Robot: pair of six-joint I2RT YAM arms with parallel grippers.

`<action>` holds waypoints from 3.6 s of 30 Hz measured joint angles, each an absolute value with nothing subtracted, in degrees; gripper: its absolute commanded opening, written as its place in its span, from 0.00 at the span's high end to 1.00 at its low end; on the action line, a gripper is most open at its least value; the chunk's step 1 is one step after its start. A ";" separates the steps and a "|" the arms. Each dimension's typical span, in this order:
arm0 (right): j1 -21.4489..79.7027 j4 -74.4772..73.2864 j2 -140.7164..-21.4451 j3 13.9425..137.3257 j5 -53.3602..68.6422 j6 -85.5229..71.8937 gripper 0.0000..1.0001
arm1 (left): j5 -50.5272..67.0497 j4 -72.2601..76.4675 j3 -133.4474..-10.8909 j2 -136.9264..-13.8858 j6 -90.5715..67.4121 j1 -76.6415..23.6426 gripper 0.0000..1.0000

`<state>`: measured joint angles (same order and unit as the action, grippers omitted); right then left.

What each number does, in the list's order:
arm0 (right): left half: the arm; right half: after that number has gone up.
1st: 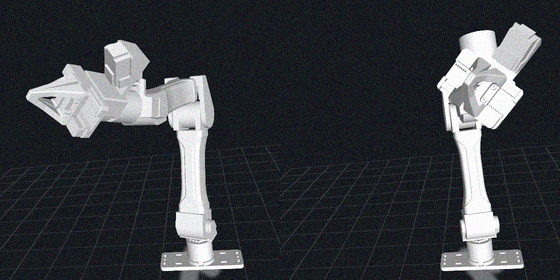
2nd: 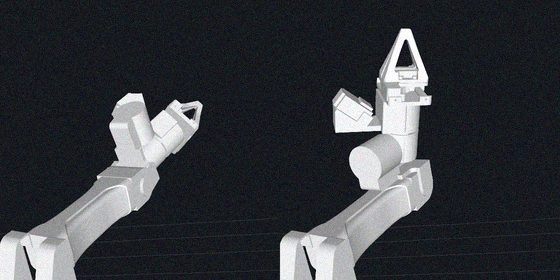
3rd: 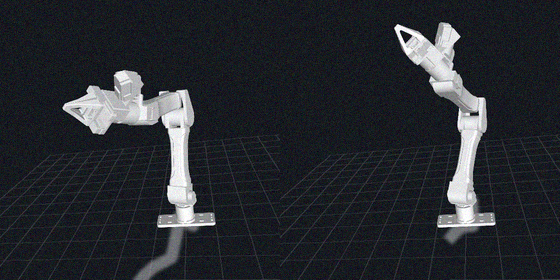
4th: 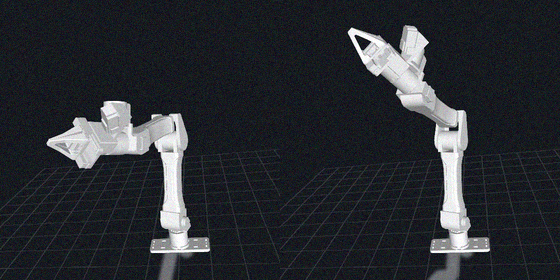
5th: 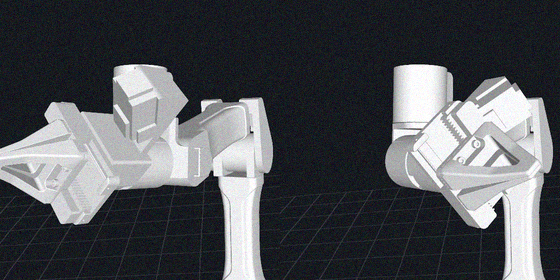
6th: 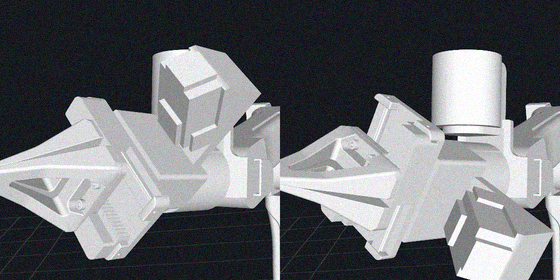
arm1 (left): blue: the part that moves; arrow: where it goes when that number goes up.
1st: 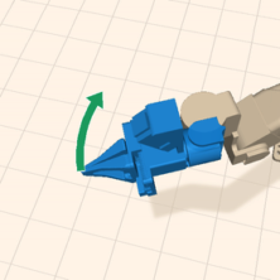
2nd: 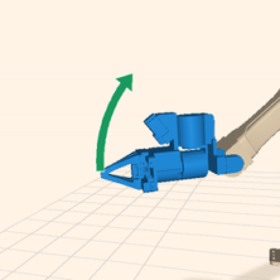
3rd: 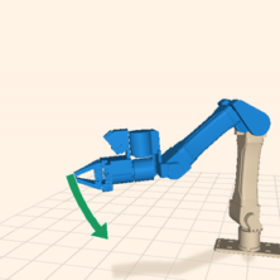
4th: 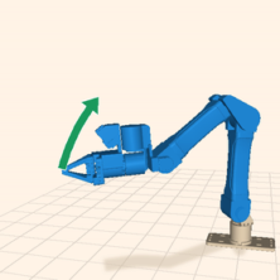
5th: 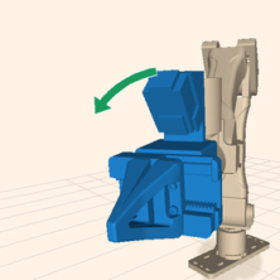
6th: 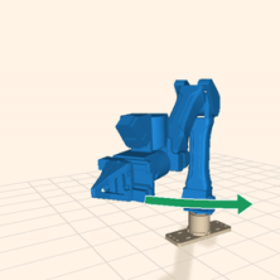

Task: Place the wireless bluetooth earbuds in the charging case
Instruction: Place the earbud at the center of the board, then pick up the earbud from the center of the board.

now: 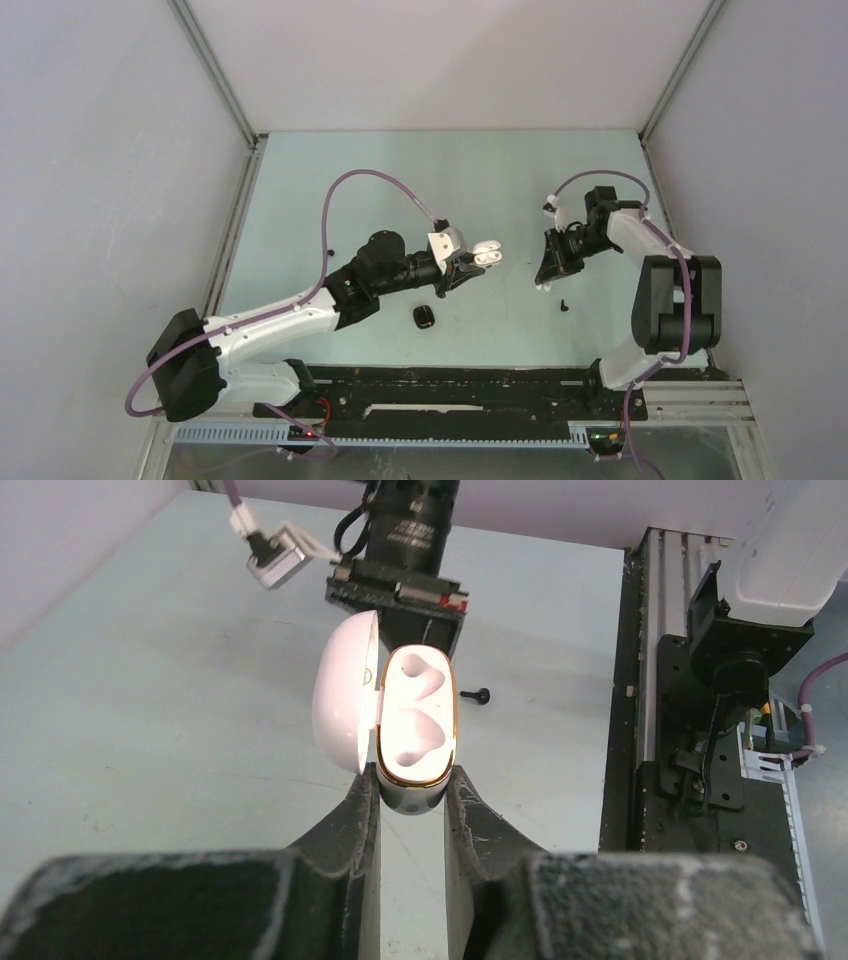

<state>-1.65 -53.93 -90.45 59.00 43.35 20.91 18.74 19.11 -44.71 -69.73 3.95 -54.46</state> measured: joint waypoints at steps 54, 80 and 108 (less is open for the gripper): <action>2.00 -33.85 -77.03 45.71 33.47 54.43 0.69 | 18.35 19.11 -44.71 -69.56 4.10 -54.06 1.00; 10.68 -31.09 -87.55 45.43 26.52 66.35 0.61 | 18.15 19.11 -44.71 -69.56 4.08 -53.43 1.00; 13.98 -36.12 -90.39 48.56 26.13 67.42 0.92 | 18.13 19.09 -44.71 -69.56 4.12 -53.23 1.00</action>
<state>13.98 -36.12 -90.39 48.56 26.13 67.42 18.13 19.09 -44.71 -69.56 4.12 -53.23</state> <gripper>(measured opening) 0.186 0.218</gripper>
